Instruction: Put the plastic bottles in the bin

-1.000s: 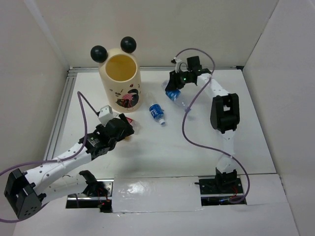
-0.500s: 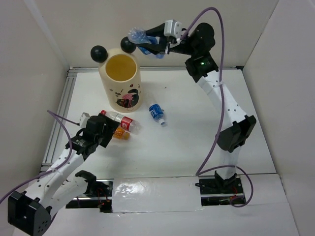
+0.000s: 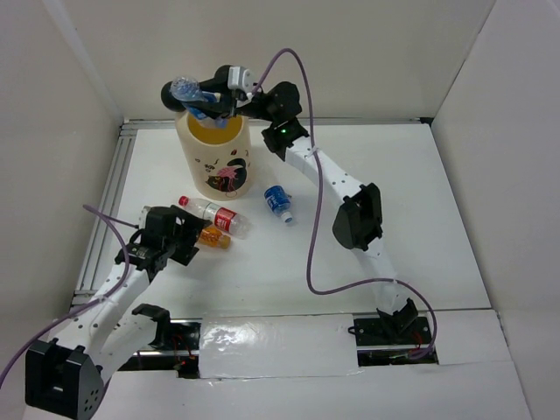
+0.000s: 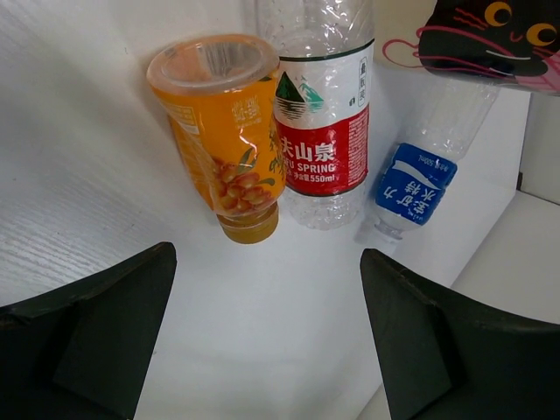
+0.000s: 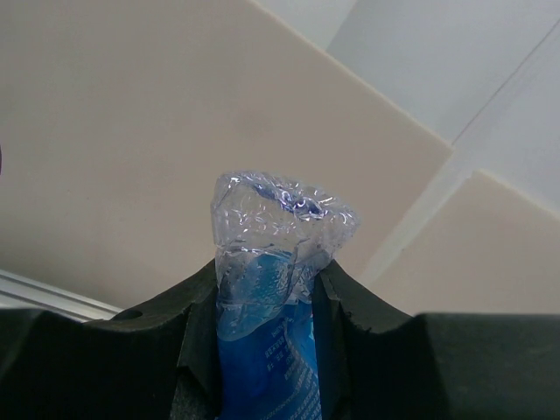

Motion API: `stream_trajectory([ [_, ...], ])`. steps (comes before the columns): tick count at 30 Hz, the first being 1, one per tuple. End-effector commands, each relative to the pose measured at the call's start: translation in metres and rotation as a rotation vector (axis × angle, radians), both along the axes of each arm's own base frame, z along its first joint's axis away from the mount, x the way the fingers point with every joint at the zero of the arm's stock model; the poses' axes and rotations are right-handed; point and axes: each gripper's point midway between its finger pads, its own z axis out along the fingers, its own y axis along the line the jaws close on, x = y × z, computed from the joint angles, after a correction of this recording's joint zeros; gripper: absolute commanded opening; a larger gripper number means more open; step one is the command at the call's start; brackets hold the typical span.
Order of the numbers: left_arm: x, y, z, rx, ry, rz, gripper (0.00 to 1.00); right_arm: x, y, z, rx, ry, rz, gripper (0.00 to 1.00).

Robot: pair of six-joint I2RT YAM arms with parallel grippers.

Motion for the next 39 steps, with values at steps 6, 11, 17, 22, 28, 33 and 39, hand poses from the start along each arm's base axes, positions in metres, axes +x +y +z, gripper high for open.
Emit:
stream_trajectory([
  [6,0.009,-0.003,0.012,-0.081,-0.047,-0.006,0.99,0.001,-0.008,0.013,0.089,-0.005,-0.001,0.80],
  [11,0.016,-0.006,-0.005,-0.114,-0.034,0.015,0.99,0.010,-0.026,0.000,0.028,0.005,0.002,1.00],
  [17,0.034,-0.002,-0.021,-0.094,0.001,0.066,0.99,-0.016,-0.051,0.021,-0.003,0.032,0.022,1.00],
  [22,0.041,0.015,-0.034,0.027,0.045,0.102,0.99,-0.043,-0.085,0.019,-0.118,0.095,0.014,1.00],
  [28,0.043,0.027,-0.051,0.100,0.083,0.130,0.99,-0.050,-0.132,-0.047,-0.306,0.204,-0.056,1.00],
  [33,0.045,0.027,-0.064,0.127,0.139,0.113,0.90,-0.058,-0.162,-0.098,-0.416,0.331,-0.113,1.00],
  [39,0.049,0.023,-0.064,0.127,0.124,0.076,0.45,-0.056,-0.191,-0.166,-0.541,0.612,-0.228,1.00],
])
